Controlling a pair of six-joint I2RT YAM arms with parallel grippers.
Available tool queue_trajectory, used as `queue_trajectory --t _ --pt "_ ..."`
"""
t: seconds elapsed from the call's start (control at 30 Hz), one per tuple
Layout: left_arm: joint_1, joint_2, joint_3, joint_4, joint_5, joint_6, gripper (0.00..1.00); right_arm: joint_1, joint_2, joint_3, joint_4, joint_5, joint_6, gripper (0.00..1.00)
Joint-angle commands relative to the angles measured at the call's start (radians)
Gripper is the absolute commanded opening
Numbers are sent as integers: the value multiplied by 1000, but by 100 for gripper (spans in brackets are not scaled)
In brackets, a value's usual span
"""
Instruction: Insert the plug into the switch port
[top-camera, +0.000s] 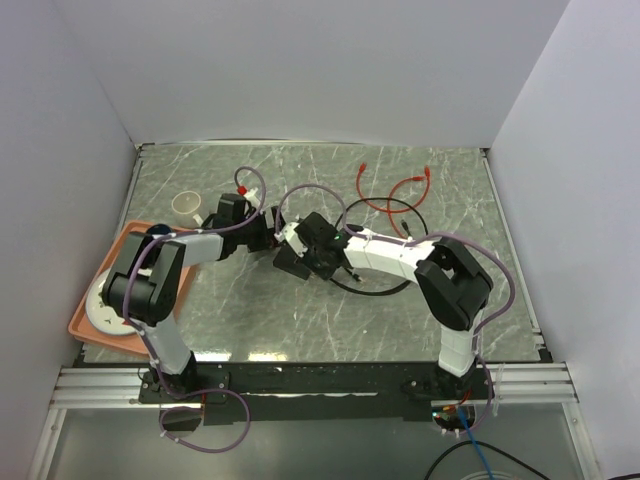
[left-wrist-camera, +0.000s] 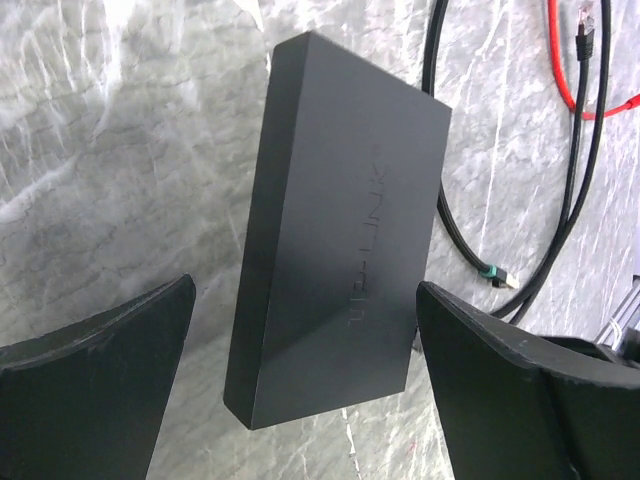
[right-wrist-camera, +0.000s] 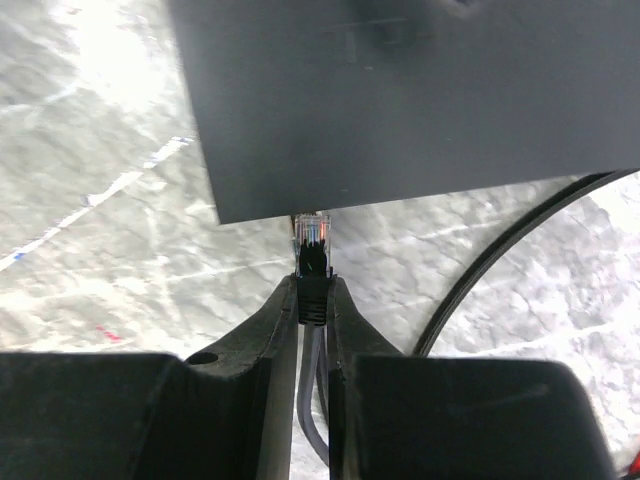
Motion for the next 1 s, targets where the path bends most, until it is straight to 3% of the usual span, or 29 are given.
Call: queue_trajectory --t 0.0,0.17,0.37,0.97 --pt "17 13 2 44 14 -15 99 8 -15 42 11 18 10 0" --pt "30 11 -1 23 -1 11 99 -18 -63 -29 70 120 -10 0" --pt "33 39 11 29 3 25 99 -93 -75 -37 91 29 -19 0" --pt "33 122 59 41 41 20 99 -79 10 2 110 -73 16 0"
